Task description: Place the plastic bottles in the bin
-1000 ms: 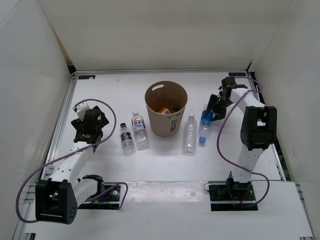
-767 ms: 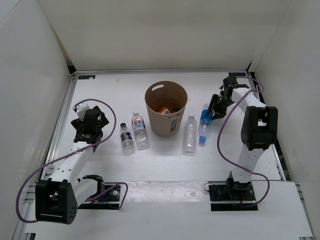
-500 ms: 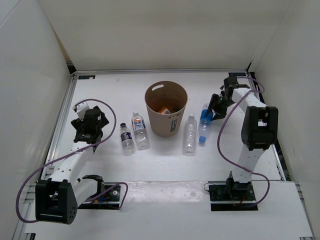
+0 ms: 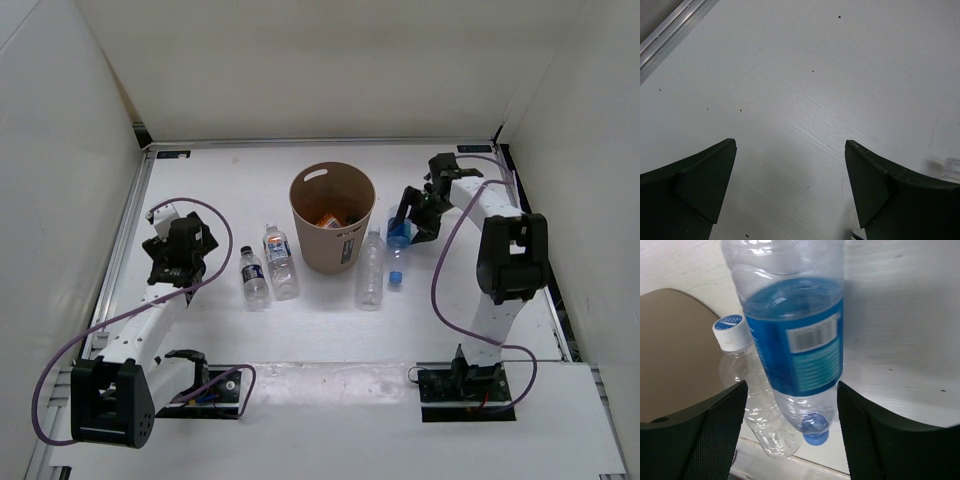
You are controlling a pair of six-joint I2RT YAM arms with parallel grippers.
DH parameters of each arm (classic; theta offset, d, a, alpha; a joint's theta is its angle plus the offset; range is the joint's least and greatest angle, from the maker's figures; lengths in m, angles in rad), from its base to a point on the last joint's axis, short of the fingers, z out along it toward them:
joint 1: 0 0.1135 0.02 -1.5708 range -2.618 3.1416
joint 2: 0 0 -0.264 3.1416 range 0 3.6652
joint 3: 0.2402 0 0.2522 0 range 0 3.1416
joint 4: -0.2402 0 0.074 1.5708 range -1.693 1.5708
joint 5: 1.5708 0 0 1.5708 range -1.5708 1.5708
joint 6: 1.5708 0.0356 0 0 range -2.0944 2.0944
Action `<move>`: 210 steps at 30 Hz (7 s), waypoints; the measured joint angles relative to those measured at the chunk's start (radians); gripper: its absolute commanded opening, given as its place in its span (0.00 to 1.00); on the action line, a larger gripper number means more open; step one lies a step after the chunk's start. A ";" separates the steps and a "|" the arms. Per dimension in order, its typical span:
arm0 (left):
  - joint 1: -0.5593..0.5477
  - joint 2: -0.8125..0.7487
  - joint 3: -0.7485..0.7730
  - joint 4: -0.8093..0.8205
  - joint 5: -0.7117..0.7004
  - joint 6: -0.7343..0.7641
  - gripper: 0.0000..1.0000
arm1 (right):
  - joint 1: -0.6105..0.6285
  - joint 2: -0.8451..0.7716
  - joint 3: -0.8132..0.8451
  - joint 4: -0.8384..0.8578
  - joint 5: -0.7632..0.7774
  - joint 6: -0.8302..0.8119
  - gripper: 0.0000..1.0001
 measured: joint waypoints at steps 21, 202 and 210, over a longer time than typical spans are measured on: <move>0.000 0.001 0.000 0.000 0.003 0.000 1.00 | 0.072 0.058 -0.077 0.130 -0.084 0.092 0.69; 0.031 -0.154 -0.048 -0.119 -0.023 -0.100 1.00 | 0.647 -0.824 -0.059 0.156 0.764 -0.100 0.90; 0.044 -0.234 -0.024 -0.222 0.256 -0.170 0.96 | 0.417 -1.204 -0.400 0.081 0.518 -0.039 0.90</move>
